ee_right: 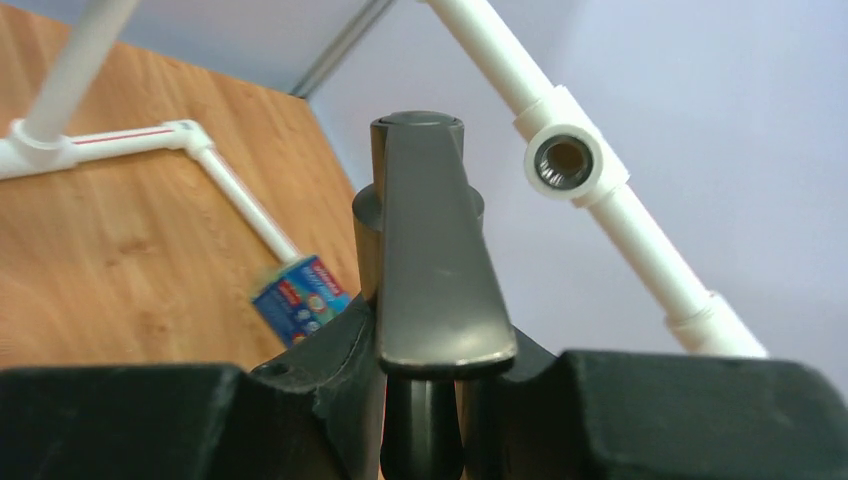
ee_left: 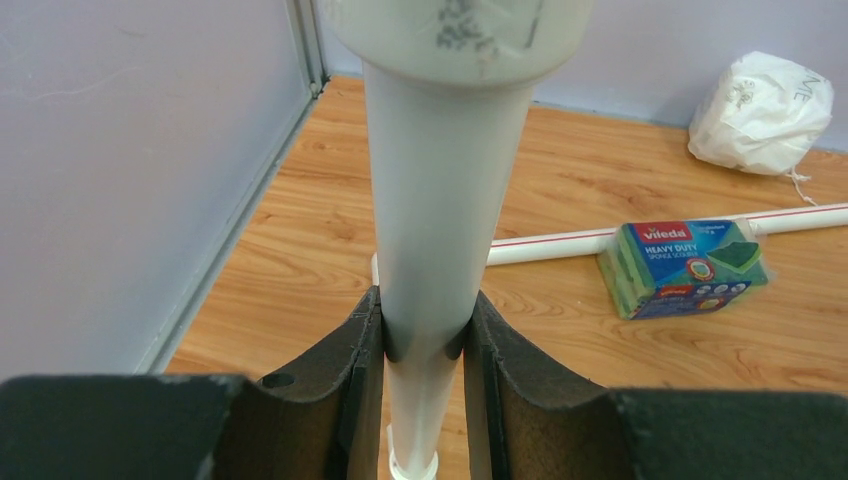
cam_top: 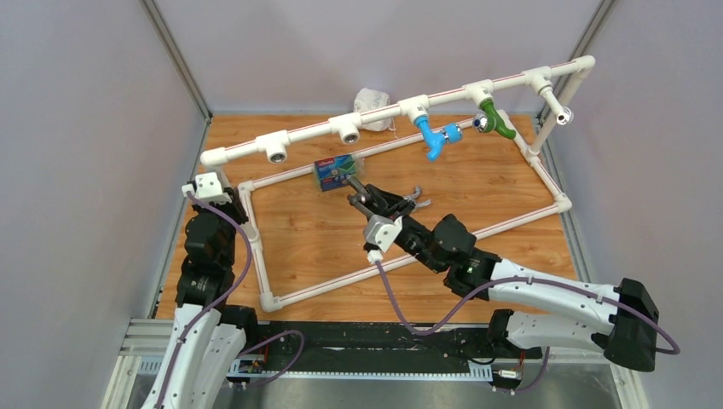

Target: Install the water faucets

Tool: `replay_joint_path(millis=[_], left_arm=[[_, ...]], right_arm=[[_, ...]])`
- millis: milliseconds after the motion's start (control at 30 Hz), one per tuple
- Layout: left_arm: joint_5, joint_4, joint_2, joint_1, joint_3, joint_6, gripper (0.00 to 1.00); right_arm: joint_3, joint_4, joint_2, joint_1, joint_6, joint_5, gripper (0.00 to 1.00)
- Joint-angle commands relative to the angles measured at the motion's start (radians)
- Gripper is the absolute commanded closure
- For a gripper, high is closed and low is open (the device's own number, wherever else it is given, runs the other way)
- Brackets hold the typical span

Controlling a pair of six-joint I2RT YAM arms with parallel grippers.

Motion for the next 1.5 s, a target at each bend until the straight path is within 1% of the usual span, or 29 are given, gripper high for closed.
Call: replay_joint_path(millis=[0, 167, 233, 400, 500, 633, 867, 1033, 1233, 1467], left_arm=[[0.065, -0.08, -0.022, -0.042, 0.041, -0.04, 0.81], [0.045, -0.085, -0.037, -0.047, 0.026, -0.046, 0.82], [0.037, -0.095, -0.032, -0.047, 0.037, -0.046, 0.84], [0.013, -0.115, -0.028, -0.054, 0.041, -0.043, 0.86], [0.011, -0.114, -0.025, -0.061, 0.043, -0.037, 0.87], [0.011, -0.114, -0.017, -0.064, 0.04, -0.032, 0.88], [0.013, -0.112, -0.016, -0.064, 0.037, -0.027, 0.91], [0.016, -0.112, -0.019, -0.064, 0.037, -0.024, 0.92], [0.019, -0.114, -0.022, -0.067, 0.034, -0.021, 0.93], [0.019, -0.111, -0.025, -0.065, 0.032, -0.017, 0.94]], right_arm=[[0.041, 0.276, 0.059, 0.094, -0.401, 0.309, 1.0], [0.021, 0.508, 0.148, 0.16, -0.678, 0.426, 1.0], [0.031, 0.555, 0.197, 0.172, -0.783, 0.473, 1.0], [0.088, 0.64, 0.301, 0.182, -0.932, 0.604, 1.0], [0.103, 0.684, 0.332, 0.182, -0.989, 0.61, 1.0], [0.126, 0.657, 0.337, 0.18, -1.003, 0.589, 1.0], [0.174, 0.542, 0.349, 0.177, -0.961, 0.557, 1.0], [0.191, 0.507, 0.369, 0.162, -0.952, 0.537, 1.0], [0.228, 0.387, 0.369, 0.143, -0.897, 0.529, 1.0], [0.245, 0.381, 0.384, 0.119, -0.911, 0.527, 1.0]])
